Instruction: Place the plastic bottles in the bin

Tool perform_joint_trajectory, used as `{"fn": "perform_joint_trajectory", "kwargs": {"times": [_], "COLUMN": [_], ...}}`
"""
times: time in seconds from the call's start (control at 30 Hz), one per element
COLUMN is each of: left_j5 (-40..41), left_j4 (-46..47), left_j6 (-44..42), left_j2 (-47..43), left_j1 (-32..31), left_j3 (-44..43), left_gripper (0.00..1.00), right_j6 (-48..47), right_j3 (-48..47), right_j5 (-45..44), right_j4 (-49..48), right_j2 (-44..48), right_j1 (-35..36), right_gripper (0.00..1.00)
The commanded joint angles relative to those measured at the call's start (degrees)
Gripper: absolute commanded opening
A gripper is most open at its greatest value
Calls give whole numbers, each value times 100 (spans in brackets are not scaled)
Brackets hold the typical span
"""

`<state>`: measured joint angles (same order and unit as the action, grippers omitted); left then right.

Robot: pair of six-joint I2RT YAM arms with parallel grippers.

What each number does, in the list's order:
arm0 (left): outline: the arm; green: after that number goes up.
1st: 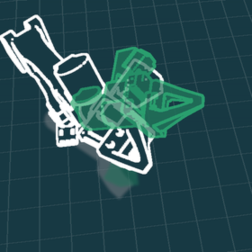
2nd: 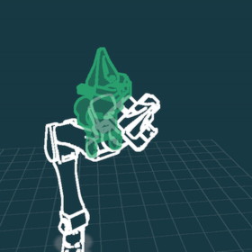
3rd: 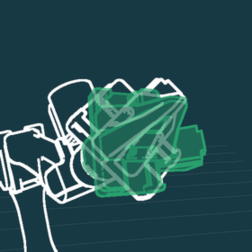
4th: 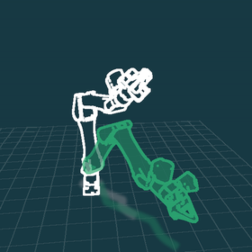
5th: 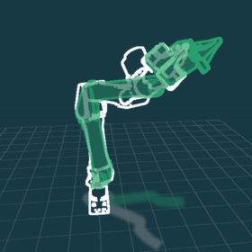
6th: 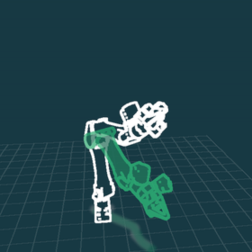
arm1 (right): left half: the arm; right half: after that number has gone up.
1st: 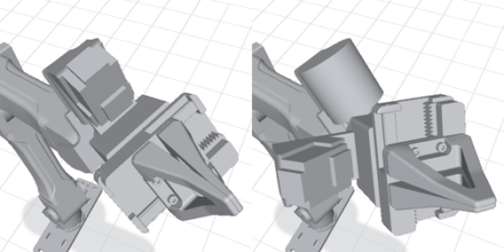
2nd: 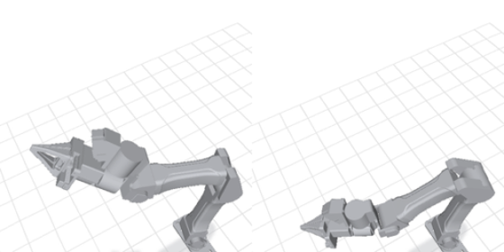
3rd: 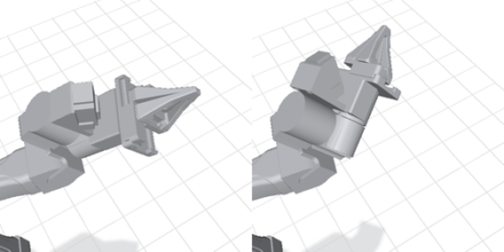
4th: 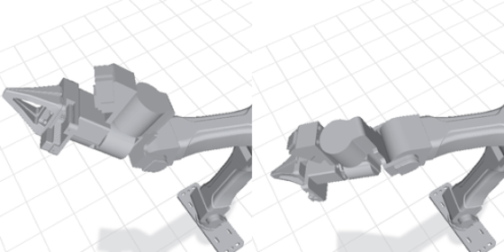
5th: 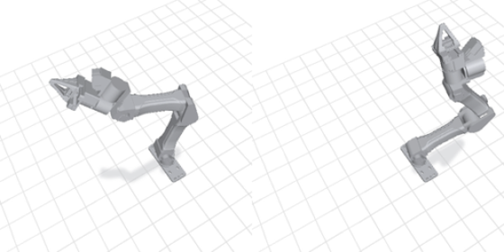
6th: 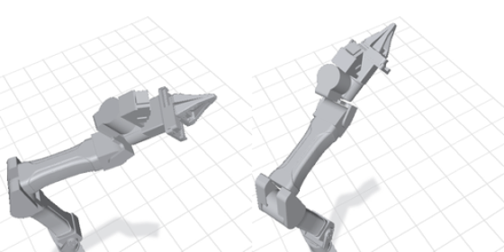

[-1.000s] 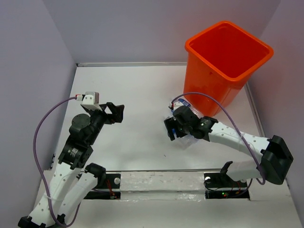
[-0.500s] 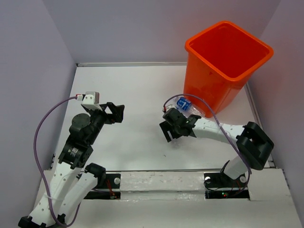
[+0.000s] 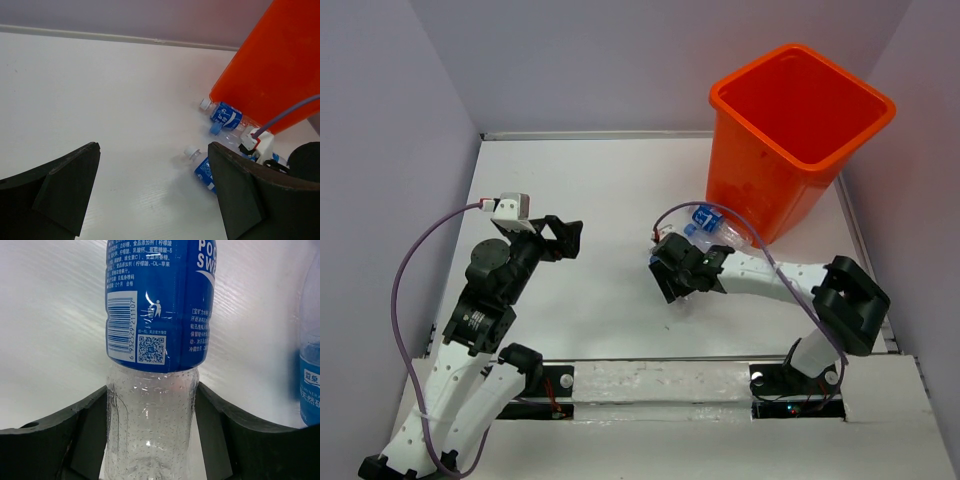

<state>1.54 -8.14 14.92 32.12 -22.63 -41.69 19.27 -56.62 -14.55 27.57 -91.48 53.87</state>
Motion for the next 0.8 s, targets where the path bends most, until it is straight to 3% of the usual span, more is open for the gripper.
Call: {"fn": "perform_joint_trajectory", "kwargs": {"times": [0.0,0.17,0.33,0.5,0.57,0.7,0.77], "left_j5": [-101,-101,-93,-101,-128,-128,-128], "left_j4": [313,322,322,313,322,322,322], "left_j6": [2,2,2,2,-6,2,2], "left_j2": [-48,-57,-39,-22,-21,-91,-92], "left_j1": [40,57,57,66,66,75,75], "left_j3": [47,56,56,56,47,56,47], "left_gripper": [99,99,99,99,99,99,99], "right_j6": [-45,-511,-1441,-2891,-3367,-3420,-3430], "right_j3": [-577,-1394,-2484,-3328,-3697,-4277,-4349], "right_j5": [180,-144,-1540,-2614,-2755,-2606,-2545], "right_j4": [-252,-323,-428,-1656,-1966,-1993,-2001], "right_j2": [1068,1686,1871,2055,2012,1565,1353], "right_j1": [159,159,159,-103,-734,-2568,-3116], "right_gripper": [48,44,42,40,39,38,38]}}
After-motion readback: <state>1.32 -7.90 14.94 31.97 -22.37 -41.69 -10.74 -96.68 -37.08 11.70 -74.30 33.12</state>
